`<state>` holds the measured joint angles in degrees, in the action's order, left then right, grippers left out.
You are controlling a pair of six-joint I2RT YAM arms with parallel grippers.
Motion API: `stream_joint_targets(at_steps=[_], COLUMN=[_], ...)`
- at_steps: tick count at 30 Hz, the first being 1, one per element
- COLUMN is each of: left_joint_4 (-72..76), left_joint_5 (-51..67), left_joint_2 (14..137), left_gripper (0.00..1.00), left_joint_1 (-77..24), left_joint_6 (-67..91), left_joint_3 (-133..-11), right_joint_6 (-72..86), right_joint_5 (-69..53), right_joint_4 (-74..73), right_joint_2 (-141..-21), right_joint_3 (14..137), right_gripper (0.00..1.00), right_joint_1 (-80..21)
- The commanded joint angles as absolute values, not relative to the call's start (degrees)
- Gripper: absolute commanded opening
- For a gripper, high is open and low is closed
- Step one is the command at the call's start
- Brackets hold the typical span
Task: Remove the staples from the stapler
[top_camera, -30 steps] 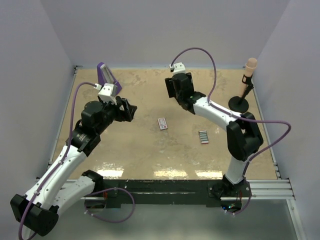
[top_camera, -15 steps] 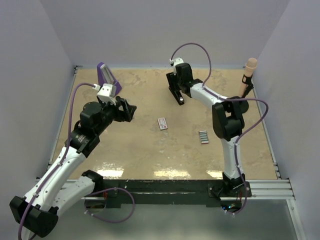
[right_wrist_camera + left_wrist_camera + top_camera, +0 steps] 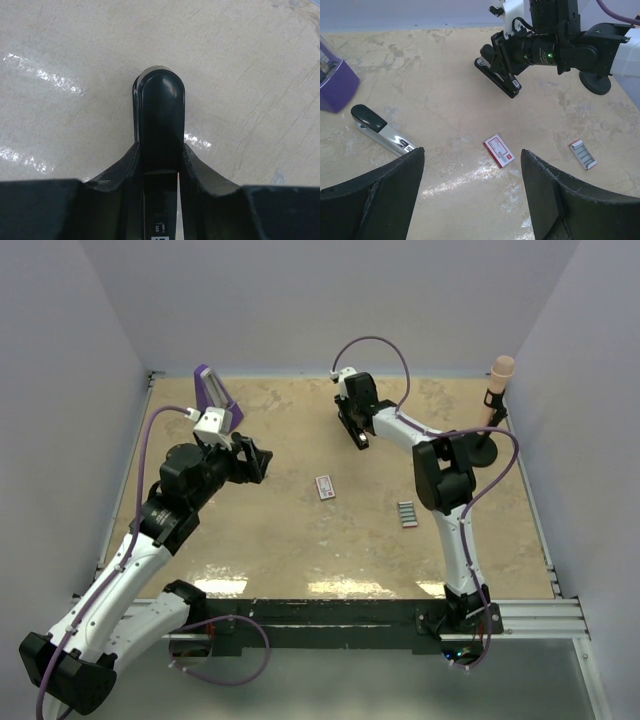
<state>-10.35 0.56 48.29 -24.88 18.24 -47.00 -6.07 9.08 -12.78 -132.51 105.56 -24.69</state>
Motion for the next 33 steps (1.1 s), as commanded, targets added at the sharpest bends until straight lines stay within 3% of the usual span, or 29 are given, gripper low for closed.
stream_joint_targets(at_steps=[1, 7, 14, 22, 33], left_joint_4=[-8.3, -9.1, -13.3, -13.7, -8.5], left_joint_5=[-1.8, -2.5, -5.3, 4.4, 22.5], left_joint_2=[48.1, 49.6, 56.0, 59.9, 59.4], left_gripper=[0.82, 0.81, 0.75, 0.74, 0.72], left_joint_1=[-25.0, -25.0, -24.9, -23.6, -20.1], left_joint_6=[17.2, 19.7, 21.6, 27.8, 37.6], left_joint_3=[-46.8, -47.2, -51.4, -57.5, -54.1], right_joint_6=[-6.7, -5.3, -1.1, 6.7, 13.9], right_joint_5=[8.4, 6.2, 5.4, 6.2, 3.2], right_joint_4=[-9.8, -6.4, -1.7, 6.5, 11.4], right_joint_2=[-127.5, -115.5, -97.6, -76.9, -66.3], right_joint_3=[105.3, 96.3, 77.2, 62.7, 55.1], right_gripper=[0.2, 0.0, 0.0, 0.0, 0.0], right_joint_1=[-24.5, -25.2, -31.4, -42.7, -48.7])
